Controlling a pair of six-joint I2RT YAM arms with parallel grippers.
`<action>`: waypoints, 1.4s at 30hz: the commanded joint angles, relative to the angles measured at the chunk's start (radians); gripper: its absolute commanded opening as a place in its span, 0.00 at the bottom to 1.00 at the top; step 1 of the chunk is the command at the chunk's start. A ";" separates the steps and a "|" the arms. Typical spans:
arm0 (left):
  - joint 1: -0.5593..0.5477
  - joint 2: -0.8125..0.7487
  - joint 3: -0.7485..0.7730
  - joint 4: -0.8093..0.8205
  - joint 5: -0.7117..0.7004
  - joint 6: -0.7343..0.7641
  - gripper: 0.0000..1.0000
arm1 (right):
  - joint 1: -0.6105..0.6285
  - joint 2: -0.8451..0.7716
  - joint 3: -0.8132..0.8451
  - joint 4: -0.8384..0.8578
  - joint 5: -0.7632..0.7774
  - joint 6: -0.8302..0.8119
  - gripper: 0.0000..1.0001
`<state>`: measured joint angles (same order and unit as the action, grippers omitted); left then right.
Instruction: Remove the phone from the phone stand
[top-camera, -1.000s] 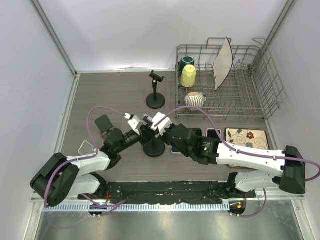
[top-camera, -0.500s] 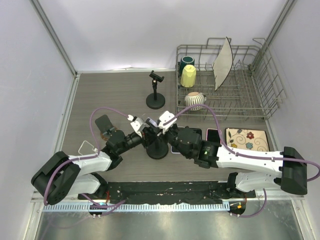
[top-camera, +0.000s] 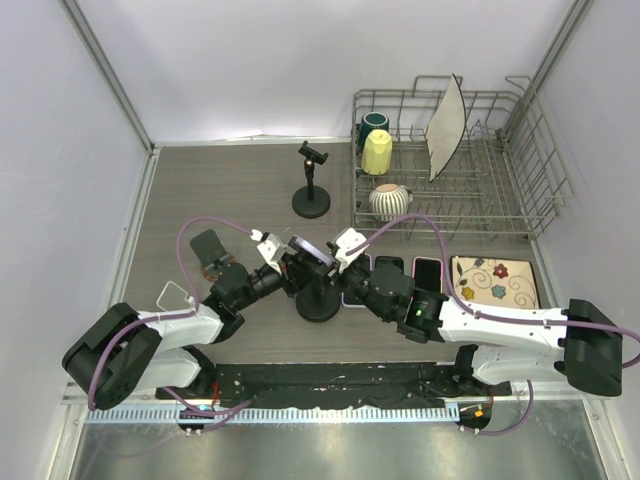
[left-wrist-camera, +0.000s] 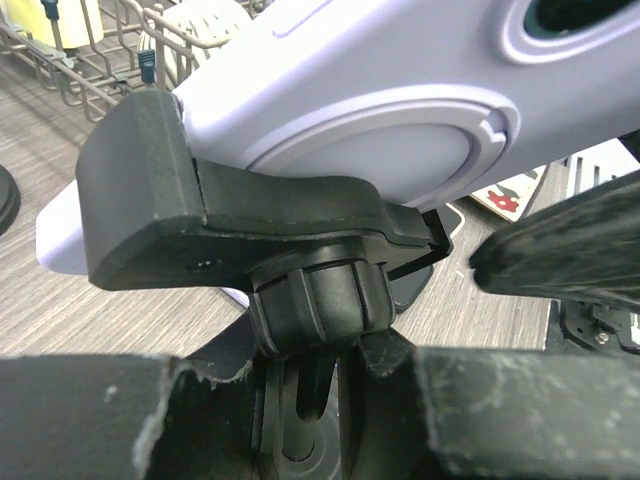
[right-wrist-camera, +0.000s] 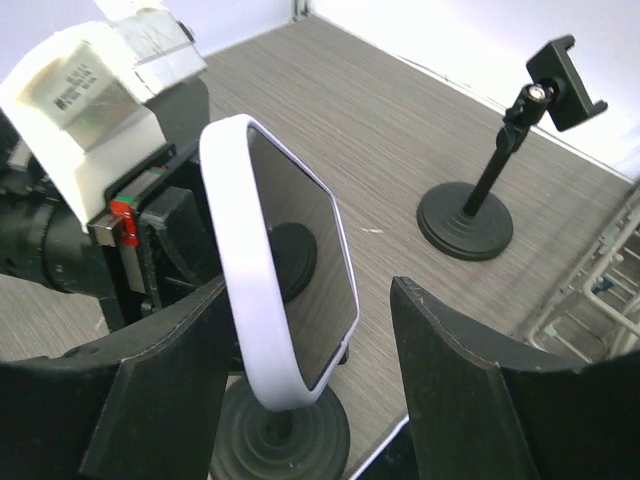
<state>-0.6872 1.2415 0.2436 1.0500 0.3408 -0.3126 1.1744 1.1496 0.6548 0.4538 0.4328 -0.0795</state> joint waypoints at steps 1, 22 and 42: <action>-0.008 -0.005 0.011 0.156 0.020 -0.088 0.00 | -0.015 -0.034 -0.026 0.152 -0.057 0.024 0.67; -0.063 -0.036 0.069 0.143 0.107 -0.145 0.00 | -0.096 0.048 -0.018 0.319 -0.209 0.060 0.54; -0.206 -0.229 0.054 -0.176 -0.167 0.167 0.00 | -0.101 0.036 0.092 0.099 0.034 -0.011 0.01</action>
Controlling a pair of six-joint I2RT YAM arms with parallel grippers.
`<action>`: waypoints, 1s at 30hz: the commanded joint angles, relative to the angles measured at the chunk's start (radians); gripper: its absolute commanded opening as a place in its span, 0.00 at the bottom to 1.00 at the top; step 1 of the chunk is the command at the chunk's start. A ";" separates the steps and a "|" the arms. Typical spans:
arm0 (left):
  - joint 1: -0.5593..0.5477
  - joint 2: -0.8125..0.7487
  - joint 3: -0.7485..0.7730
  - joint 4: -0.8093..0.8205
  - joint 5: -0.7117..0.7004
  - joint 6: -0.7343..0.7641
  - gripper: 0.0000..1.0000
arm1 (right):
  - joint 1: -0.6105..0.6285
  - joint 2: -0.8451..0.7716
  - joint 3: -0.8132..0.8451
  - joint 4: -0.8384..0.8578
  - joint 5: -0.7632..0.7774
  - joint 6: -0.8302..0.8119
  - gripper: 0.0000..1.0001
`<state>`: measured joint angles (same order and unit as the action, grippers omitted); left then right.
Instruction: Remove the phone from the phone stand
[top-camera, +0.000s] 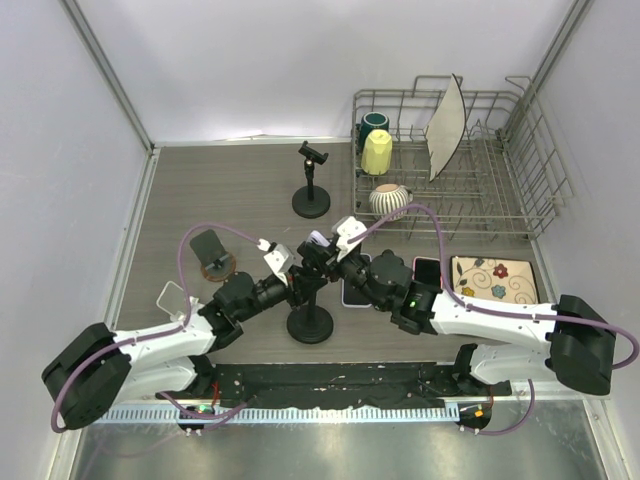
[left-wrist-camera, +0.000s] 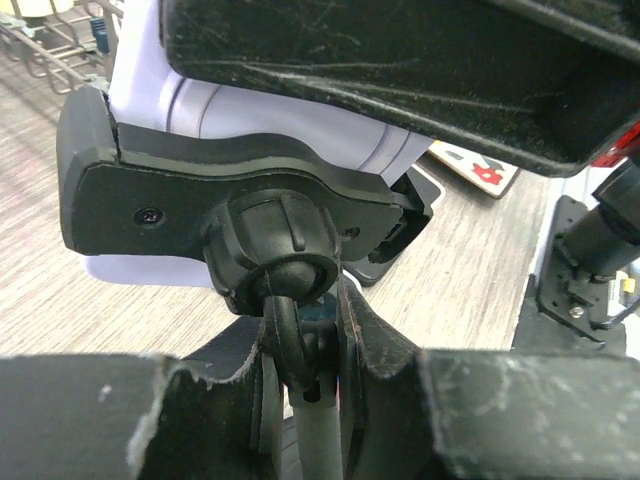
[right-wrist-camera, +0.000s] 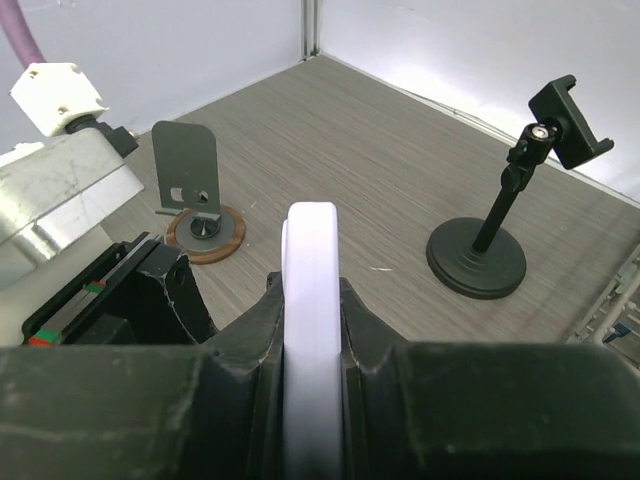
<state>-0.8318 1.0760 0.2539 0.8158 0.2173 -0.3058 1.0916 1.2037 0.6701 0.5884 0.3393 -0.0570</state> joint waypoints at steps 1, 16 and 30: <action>-0.059 -0.067 0.036 0.059 -0.059 0.160 0.00 | -0.018 -0.019 0.083 -0.050 0.098 -0.046 0.01; -0.012 -0.185 -0.018 -0.007 -0.041 0.126 0.00 | -0.018 -0.066 0.154 -0.271 0.164 -0.316 0.01; 0.154 -0.113 -0.067 0.032 -0.016 0.036 0.00 | -0.018 -0.089 0.241 -0.463 0.103 -0.357 0.01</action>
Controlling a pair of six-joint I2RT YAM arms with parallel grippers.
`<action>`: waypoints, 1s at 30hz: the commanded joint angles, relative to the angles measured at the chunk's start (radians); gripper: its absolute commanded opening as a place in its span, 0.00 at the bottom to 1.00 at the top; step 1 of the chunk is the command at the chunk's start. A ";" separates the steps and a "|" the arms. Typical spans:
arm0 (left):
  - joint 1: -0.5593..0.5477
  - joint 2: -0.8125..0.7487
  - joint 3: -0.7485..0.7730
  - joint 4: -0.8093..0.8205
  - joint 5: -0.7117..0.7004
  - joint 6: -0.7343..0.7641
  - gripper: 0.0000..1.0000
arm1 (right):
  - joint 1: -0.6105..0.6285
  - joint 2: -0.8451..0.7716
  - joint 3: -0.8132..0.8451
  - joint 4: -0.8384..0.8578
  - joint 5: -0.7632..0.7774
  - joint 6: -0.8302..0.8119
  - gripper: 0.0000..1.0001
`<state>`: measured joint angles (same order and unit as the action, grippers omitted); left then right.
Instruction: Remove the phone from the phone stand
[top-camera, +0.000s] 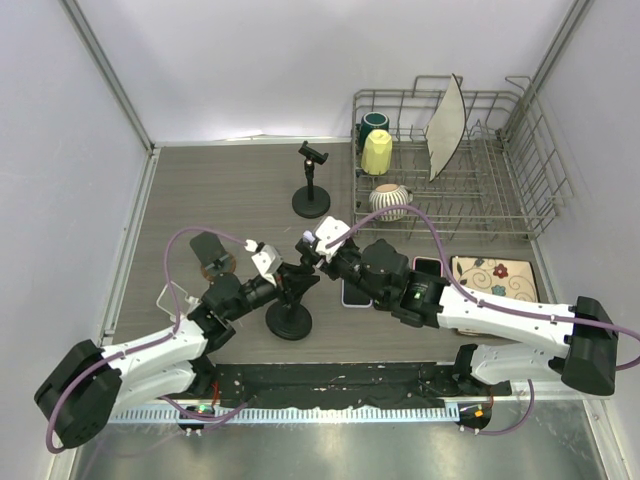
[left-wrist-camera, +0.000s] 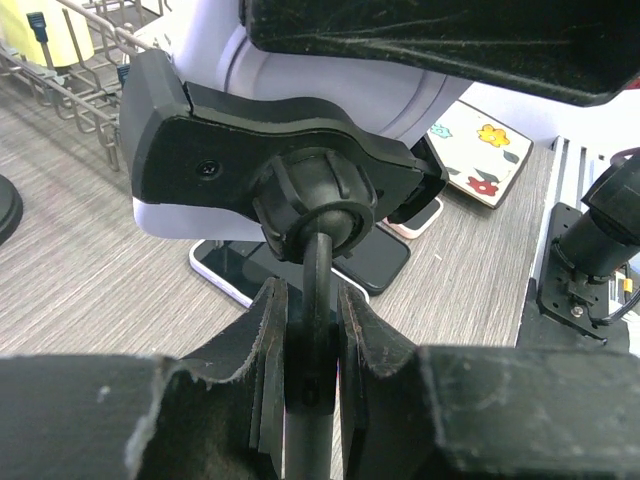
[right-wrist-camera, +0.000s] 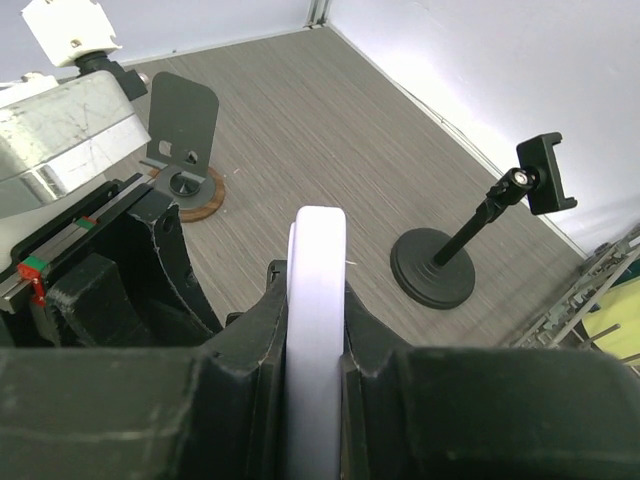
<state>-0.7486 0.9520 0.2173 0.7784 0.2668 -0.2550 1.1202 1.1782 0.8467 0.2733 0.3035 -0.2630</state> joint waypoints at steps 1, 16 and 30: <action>0.075 0.013 -0.030 0.068 -0.067 -0.018 0.00 | -0.045 -0.058 0.075 -0.160 0.126 -0.148 0.01; 0.117 -0.015 -0.042 0.015 -0.198 -0.032 0.00 | 0.018 -0.006 0.115 -0.304 0.390 -0.206 0.01; 0.037 -0.009 -0.039 0.105 -0.089 -0.035 0.00 | 0.021 0.075 0.101 -0.089 0.568 -0.005 0.01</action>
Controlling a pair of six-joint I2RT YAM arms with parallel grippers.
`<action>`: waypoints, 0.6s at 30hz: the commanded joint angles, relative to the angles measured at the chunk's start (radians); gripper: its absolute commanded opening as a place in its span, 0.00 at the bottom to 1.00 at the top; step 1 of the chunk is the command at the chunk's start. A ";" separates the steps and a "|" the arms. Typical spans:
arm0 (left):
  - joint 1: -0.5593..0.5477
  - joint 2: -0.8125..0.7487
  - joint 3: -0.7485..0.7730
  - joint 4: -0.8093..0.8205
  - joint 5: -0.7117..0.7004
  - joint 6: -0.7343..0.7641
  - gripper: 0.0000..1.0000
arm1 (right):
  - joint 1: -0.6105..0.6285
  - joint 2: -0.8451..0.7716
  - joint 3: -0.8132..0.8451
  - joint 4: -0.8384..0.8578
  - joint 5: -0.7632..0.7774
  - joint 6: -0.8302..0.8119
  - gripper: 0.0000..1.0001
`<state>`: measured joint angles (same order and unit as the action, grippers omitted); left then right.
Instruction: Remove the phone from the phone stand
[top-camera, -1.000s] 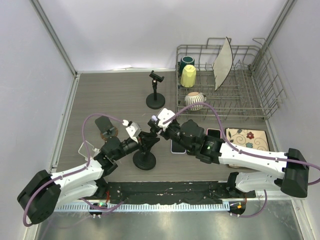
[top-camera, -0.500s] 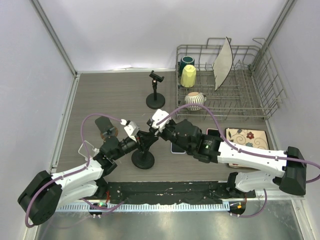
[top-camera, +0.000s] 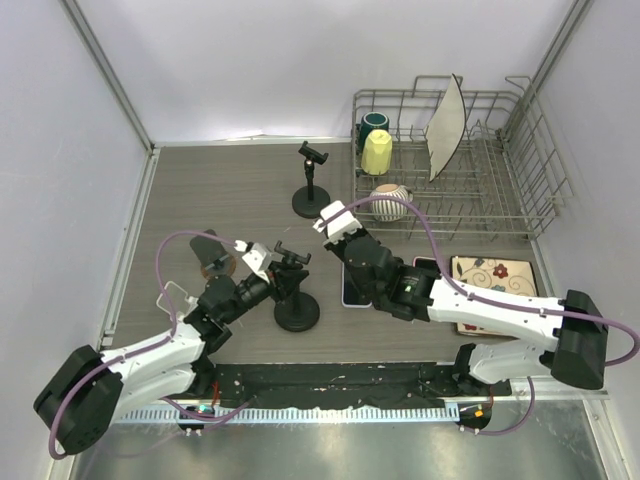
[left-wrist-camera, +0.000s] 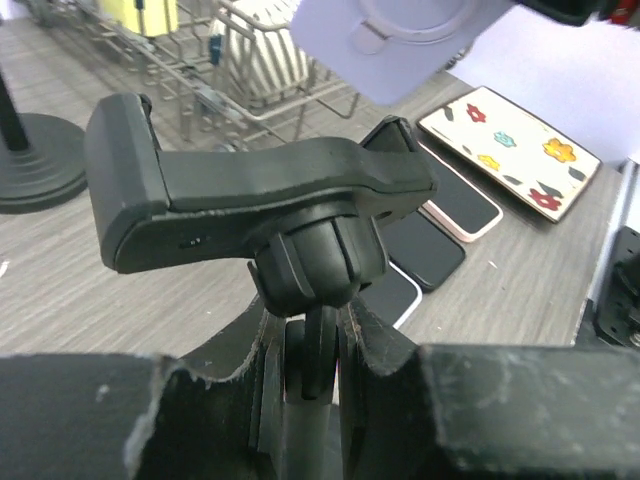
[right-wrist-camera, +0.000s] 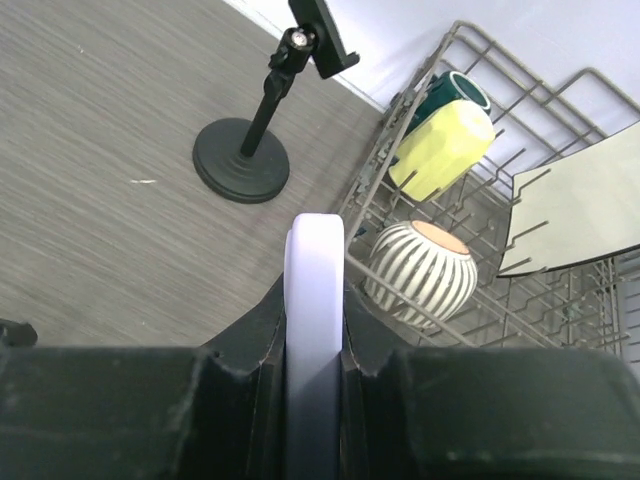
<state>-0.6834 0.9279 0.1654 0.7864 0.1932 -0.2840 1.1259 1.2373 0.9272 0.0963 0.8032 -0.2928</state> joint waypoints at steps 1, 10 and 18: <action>-0.030 0.017 0.008 0.108 -0.021 -0.006 0.00 | 0.017 0.017 0.024 0.083 0.062 0.033 0.01; -0.028 -0.034 -0.012 0.105 -0.138 0.063 0.00 | 0.015 -0.053 0.015 0.033 0.021 0.103 0.01; -0.025 0.012 0.022 0.148 -0.363 0.207 0.00 | 0.015 -0.140 -0.070 0.020 -0.027 0.149 0.01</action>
<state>-0.7124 0.9112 0.1406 0.8112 -0.0177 -0.1844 1.1378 1.1622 0.8749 0.0658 0.7895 -0.1825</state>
